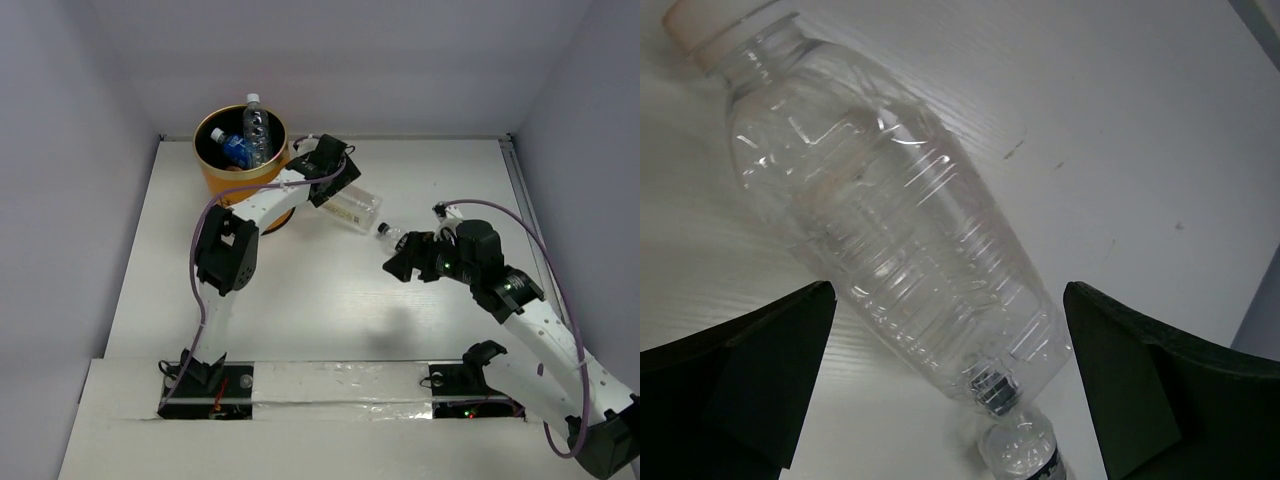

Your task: Put the plastic bottles in the bin

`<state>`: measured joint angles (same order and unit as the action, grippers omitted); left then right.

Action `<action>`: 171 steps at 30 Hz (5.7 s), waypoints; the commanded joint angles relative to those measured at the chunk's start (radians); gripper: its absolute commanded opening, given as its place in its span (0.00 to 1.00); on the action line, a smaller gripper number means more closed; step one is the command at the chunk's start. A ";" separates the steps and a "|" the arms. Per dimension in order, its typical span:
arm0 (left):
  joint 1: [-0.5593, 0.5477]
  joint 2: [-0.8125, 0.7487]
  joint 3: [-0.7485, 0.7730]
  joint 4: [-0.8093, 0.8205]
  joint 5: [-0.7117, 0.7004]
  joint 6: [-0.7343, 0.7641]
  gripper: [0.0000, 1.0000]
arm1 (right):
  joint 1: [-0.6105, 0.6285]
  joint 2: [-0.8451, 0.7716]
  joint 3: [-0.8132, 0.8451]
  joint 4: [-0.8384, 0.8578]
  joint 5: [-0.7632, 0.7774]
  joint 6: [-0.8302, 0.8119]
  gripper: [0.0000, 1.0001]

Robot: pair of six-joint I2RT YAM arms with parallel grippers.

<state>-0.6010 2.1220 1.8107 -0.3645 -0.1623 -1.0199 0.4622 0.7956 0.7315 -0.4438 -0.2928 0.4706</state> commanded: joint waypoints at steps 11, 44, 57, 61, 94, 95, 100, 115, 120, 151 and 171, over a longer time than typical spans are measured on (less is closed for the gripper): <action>-0.017 0.210 0.340 -0.337 -0.118 -0.078 0.99 | 0.000 -0.105 -0.066 0.051 -0.213 -0.013 0.96; -0.079 -0.002 0.013 -0.249 -0.172 0.316 0.99 | 0.000 -0.038 -0.032 0.013 -0.031 0.017 1.00; -0.088 -0.047 0.018 -0.283 -0.137 0.406 0.99 | 0.000 0.010 -0.018 0.045 -0.045 0.026 1.00; -0.098 0.060 0.172 -0.361 -0.117 0.428 0.99 | 0.000 0.019 -0.007 0.045 -0.052 0.020 1.00; -0.134 0.203 0.299 -0.327 -0.134 0.544 0.84 | 0.000 0.008 -0.023 0.033 -0.022 0.017 0.98; -0.134 0.207 0.300 -0.321 -0.131 0.549 0.82 | 0.000 0.013 -0.029 0.036 -0.014 0.022 0.95; -0.125 0.220 0.259 -0.277 -0.132 0.561 0.56 | 0.000 0.086 -0.024 0.036 0.027 0.040 0.59; -0.125 -0.222 0.052 -0.149 -0.020 0.580 0.30 | -0.180 0.370 0.279 -0.121 0.189 -0.092 1.00; -0.125 -0.364 0.071 -0.157 0.004 0.589 0.30 | -0.180 0.592 0.471 -0.211 0.138 -0.226 1.00; 0.589 -0.593 -0.022 0.065 0.258 0.546 0.29 | -0.152 1.110 0.683 -0.342 0.118 -0.336 0.91; 0.534 -0.718 -0.502 0.384 0.193 0.695 0.92 | -0.053 0.844 0.966 -0.057 -0.132 -0.073 0.45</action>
<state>-0.0635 1.4631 1.3262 0.0093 0.0353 -0.3401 0.3767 1.7199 1.5650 -0.6746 -0.3260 0.3004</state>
